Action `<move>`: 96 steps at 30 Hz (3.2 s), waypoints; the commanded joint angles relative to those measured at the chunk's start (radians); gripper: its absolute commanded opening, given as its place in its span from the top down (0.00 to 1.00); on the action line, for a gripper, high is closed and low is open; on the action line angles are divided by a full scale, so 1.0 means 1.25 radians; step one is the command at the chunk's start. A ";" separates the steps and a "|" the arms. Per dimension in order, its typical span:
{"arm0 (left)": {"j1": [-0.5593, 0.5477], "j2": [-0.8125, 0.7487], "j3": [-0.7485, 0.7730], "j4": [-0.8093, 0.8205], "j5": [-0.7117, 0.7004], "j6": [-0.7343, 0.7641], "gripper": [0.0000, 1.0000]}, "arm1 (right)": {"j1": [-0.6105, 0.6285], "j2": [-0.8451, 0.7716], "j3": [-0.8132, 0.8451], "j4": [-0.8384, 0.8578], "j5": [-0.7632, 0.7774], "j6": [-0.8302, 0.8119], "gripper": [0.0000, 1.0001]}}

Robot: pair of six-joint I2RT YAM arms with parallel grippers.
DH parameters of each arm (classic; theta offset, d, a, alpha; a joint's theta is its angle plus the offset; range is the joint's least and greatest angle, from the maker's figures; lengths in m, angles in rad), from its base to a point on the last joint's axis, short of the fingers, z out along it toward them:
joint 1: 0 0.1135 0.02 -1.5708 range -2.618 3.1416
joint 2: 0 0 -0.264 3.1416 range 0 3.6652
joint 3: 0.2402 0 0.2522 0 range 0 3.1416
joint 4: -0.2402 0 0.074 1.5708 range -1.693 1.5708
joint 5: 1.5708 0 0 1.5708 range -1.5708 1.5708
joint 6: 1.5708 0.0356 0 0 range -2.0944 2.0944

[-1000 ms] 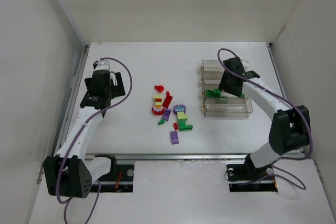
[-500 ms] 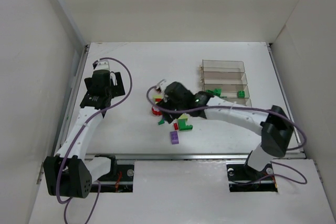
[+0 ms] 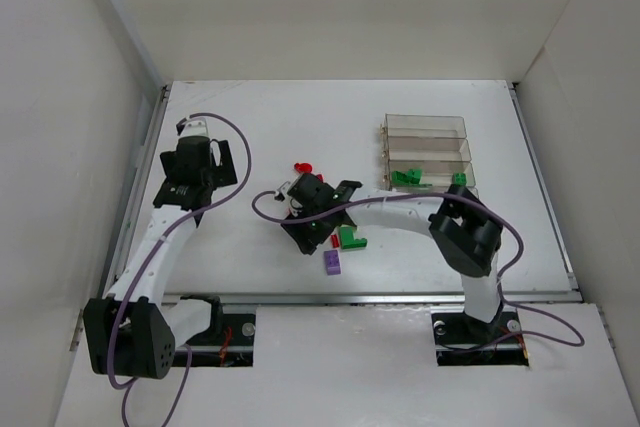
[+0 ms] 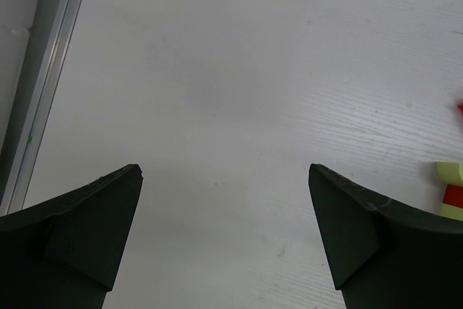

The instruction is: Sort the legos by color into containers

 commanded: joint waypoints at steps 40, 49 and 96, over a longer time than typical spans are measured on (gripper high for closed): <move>0.004 -0.047 -0.001 0.033 0.008 0.005 0.00 | -0.363 -0.314 -0.086 -0.033 0.321 0.395 1.00; 0.004 -0.047 -0.009 0.033 0.008 0.005 0.00 | -0.552 -0.297 -0.109 -0.105 0.427 0.320 0.85; 0.004 -0.039 -0.016 0.033 0.023 0.013 0.00 | -0.170 0.012 0.050 -0.060 0.240 0.183 0.14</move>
